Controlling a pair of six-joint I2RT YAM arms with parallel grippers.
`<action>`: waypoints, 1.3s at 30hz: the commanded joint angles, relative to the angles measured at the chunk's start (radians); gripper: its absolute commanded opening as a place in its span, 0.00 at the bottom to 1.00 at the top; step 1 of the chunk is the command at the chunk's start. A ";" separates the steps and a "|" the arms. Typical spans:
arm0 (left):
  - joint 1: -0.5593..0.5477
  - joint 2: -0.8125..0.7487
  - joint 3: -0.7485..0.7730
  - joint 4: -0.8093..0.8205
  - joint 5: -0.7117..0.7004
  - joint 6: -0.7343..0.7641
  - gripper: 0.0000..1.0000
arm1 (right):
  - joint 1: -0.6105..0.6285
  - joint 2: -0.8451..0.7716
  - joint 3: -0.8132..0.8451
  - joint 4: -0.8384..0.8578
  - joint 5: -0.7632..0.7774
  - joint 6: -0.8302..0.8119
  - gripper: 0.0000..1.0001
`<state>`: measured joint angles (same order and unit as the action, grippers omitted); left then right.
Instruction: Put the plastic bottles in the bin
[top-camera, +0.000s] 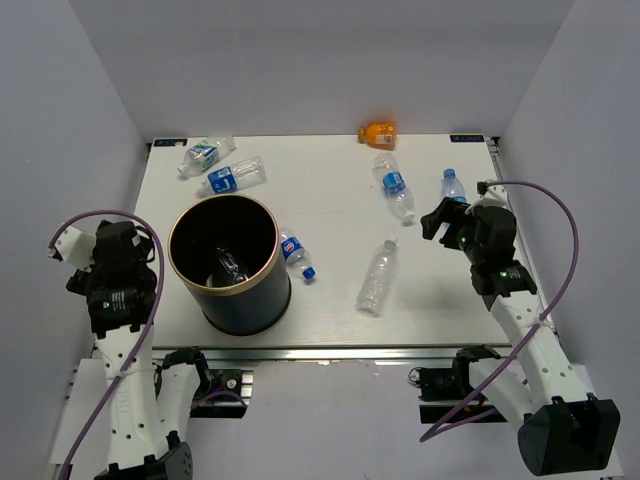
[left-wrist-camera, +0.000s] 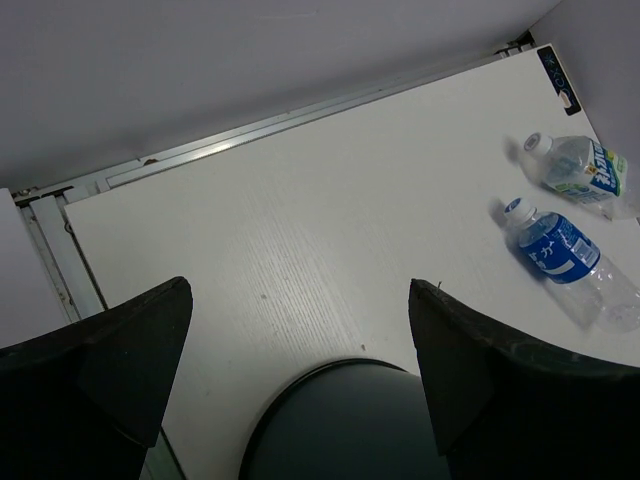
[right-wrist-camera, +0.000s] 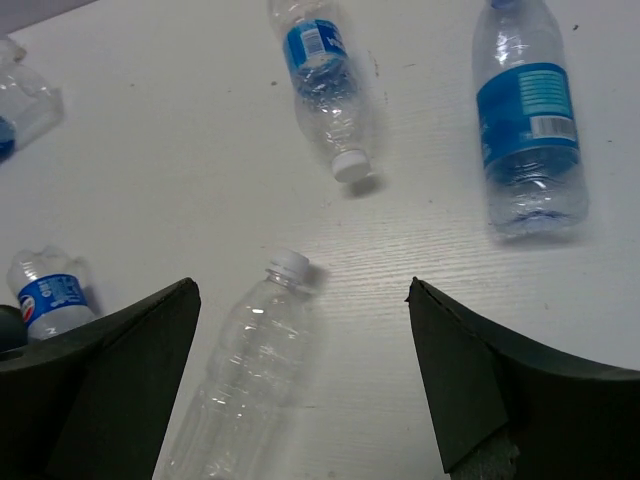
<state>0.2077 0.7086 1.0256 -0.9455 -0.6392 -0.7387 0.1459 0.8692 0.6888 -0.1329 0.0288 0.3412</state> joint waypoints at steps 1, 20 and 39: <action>0.006 0.009 0.007 -0.018 -0.001 -0.002 0.98 | 0.000 0.005 -0.011 0.082 -0.073 0.050 0.89; 0.006 0.002 -0.006 0.022 0.042 0.042 0.98 | 0.337 0.517 0.063 -0.022 0.224 0.375 0.89; 0.006 0.048 0.108 0.051 0.118 0.130 0.98 | 0.569 0.416 0.596 0.291 -0.343 -0.057 0.26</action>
<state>0.2077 0.7547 1.0843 -0.9195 -0.5594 -0.6468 0.6308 1.3106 1.1995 0.0128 -0.0959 0.4179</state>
